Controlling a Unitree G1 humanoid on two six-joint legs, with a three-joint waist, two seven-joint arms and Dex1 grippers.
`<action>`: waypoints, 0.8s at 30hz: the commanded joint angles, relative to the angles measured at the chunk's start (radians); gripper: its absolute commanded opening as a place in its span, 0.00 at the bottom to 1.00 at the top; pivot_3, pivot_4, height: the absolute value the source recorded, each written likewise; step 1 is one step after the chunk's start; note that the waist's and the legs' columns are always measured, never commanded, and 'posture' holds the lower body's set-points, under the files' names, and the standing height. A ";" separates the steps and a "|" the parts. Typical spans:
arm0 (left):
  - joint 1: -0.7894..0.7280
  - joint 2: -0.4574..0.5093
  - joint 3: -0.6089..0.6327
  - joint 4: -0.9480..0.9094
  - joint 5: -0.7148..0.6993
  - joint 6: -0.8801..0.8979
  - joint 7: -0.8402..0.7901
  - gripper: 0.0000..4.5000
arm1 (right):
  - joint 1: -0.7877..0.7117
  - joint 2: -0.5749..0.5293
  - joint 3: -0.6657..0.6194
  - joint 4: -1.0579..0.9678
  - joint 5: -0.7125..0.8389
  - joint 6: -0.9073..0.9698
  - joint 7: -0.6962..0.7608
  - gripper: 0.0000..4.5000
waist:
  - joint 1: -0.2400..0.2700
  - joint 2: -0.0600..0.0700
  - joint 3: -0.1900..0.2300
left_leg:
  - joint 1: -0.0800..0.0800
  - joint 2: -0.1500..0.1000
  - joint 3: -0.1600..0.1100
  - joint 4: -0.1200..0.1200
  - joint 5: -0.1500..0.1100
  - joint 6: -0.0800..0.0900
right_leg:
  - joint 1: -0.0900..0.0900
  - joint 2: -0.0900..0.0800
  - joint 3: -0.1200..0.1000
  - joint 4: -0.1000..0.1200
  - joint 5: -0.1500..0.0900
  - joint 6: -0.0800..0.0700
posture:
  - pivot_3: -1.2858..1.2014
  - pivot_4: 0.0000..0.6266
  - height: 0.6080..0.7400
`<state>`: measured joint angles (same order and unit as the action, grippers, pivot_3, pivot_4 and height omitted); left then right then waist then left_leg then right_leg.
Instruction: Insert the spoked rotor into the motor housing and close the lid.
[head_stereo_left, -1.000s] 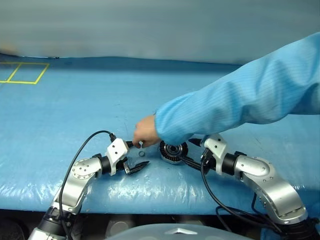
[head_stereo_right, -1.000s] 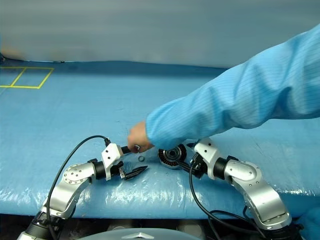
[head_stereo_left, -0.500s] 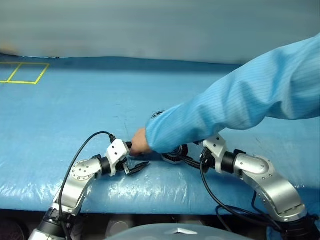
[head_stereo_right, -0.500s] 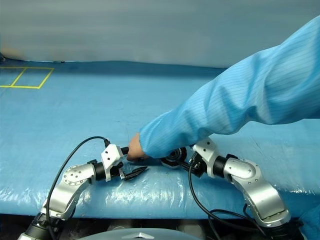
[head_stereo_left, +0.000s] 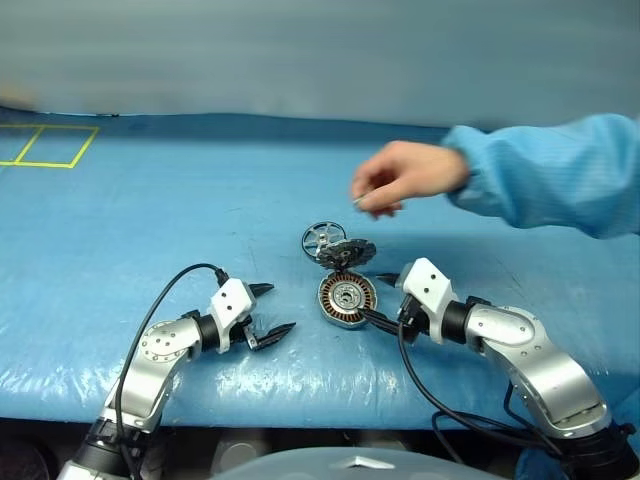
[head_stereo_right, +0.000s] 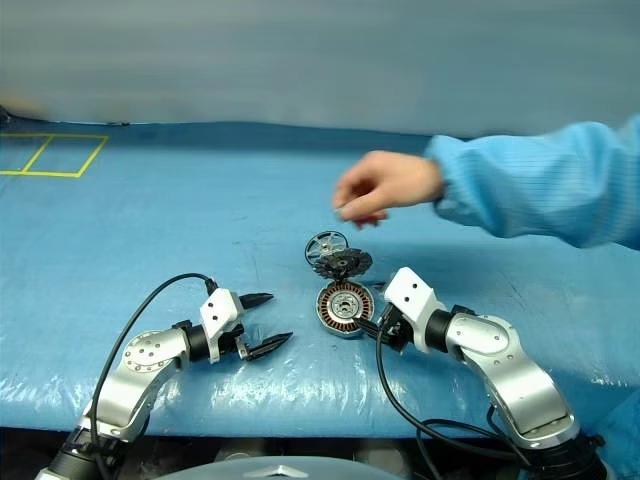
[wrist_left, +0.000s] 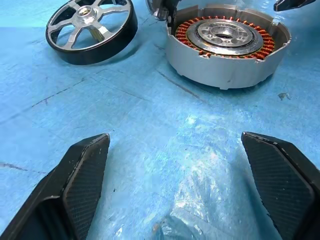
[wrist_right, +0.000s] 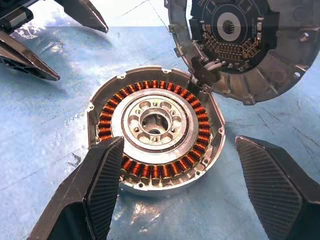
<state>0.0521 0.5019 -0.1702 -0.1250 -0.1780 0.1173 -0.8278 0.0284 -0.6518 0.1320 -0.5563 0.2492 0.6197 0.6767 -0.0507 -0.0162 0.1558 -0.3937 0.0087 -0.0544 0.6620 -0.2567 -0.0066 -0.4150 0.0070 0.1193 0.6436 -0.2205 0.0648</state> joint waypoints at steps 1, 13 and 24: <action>-0.003 -0.004 0.013 -0.016 -0.008 -0.024 0.004 1.00 | -0.002 -0.003 -0.012 -0.012 -0.001 -0.016 -0.001 0.83 | 0.000 0.000 0.000 | 0.000 0.000 0.000 0.000 0.000 0.000 | 0.000 0.000 0.000 0.000 0.000 0.000 | 0.52 0.24 1.00; -0.010 -0.012 0.004 -0.012 -0.009 -0.026 -0.004 1.00 | 0.014 -0.009 -0.041 -0.018 0.001 -0.013 -0.007 0.83 | 0.000 0.000 0.000 | 0.000 0.000 0.000 0.000 0.000 0.000 | 0.000 0.000 0.000 0.000 0.000 0.000 | 0.52 0.24 1.00; -0.042 -0.032 0.011 -0.120 -0.099 0.010 -0.034 1.00 | 0.051 0.047 -0.158 -0.018 0.042 -0.005 -0.073 0.83 | 0.001 0.000 0.000 | 0.000 0.000 0.000 0.001 0.000 0.000 | 0.000 0.000 0.000 0.000 0.000 0.001 | 0.52 0.24 1.00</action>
<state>0.0187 0.4724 -0.1673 -0.1846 -0.2469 0.1236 -0.8501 0.0699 -0.6095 0.0251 -0.5563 0.2691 0.6193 0.6126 -0.0496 -0.0162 0.1557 -0.3938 0.0085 -0.0543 0.6626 -0.2568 -0.0066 -0.4146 0.0068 0.1195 0.6438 -0.2200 0.0654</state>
